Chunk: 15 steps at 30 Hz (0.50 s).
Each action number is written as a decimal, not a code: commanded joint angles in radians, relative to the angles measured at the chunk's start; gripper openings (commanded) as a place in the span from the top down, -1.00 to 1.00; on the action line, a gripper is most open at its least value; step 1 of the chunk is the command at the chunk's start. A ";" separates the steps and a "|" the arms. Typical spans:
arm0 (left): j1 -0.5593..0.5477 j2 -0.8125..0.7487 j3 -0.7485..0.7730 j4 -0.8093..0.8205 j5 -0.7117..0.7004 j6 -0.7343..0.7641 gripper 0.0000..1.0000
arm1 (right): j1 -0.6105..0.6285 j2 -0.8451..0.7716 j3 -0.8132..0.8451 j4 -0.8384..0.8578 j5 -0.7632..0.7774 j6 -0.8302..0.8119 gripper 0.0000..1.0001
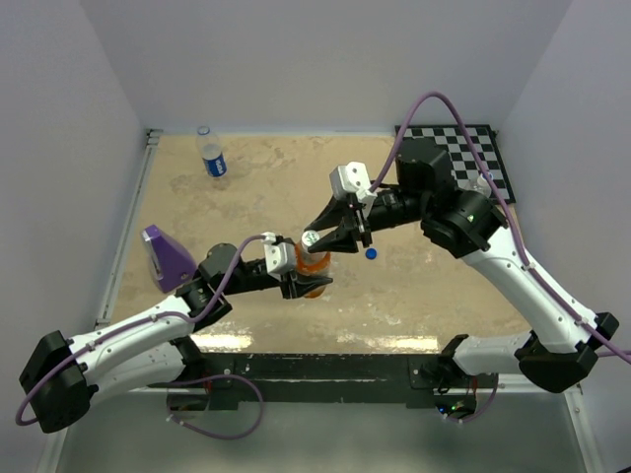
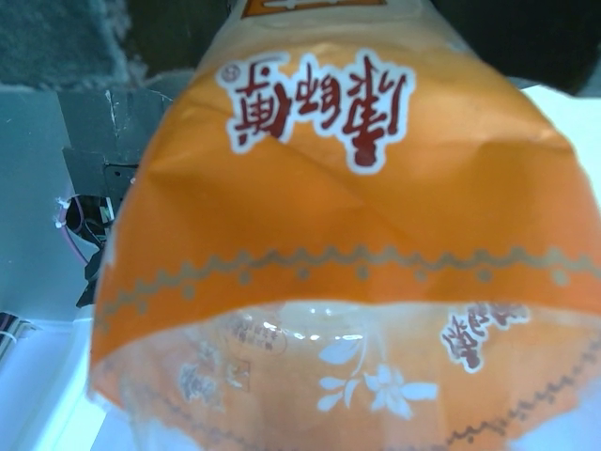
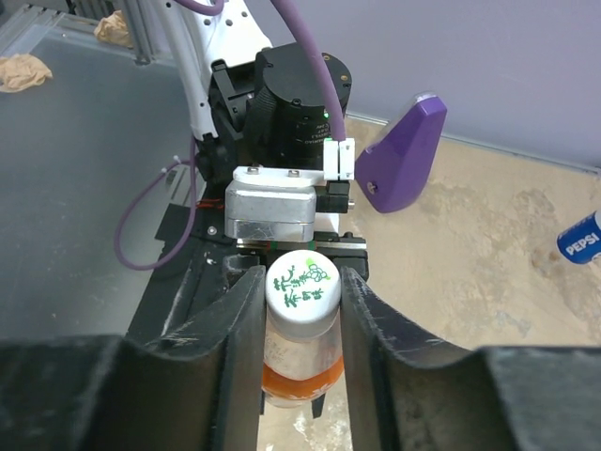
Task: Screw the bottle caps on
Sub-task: Screw the bottle cap onto the plastic bottle.
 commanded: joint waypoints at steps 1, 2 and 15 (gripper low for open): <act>0.002 0.002 0.054 0.020 0.002 0.027 0.50 | -0.006 -0.004 0.017 0.010 -0.018 -0.003 0.47; 0.004 0.001 0.057 0.017 -0.015 0.027 0.50 | -0.006 -0.002 0.017 0.010 -0.014 0.002 0.56; 0.001 -0.094 0.059 -0.045 -0.190 0.101 0.50 | -0.006 0.008 0.019 -0.026 0.153 0.106 0.60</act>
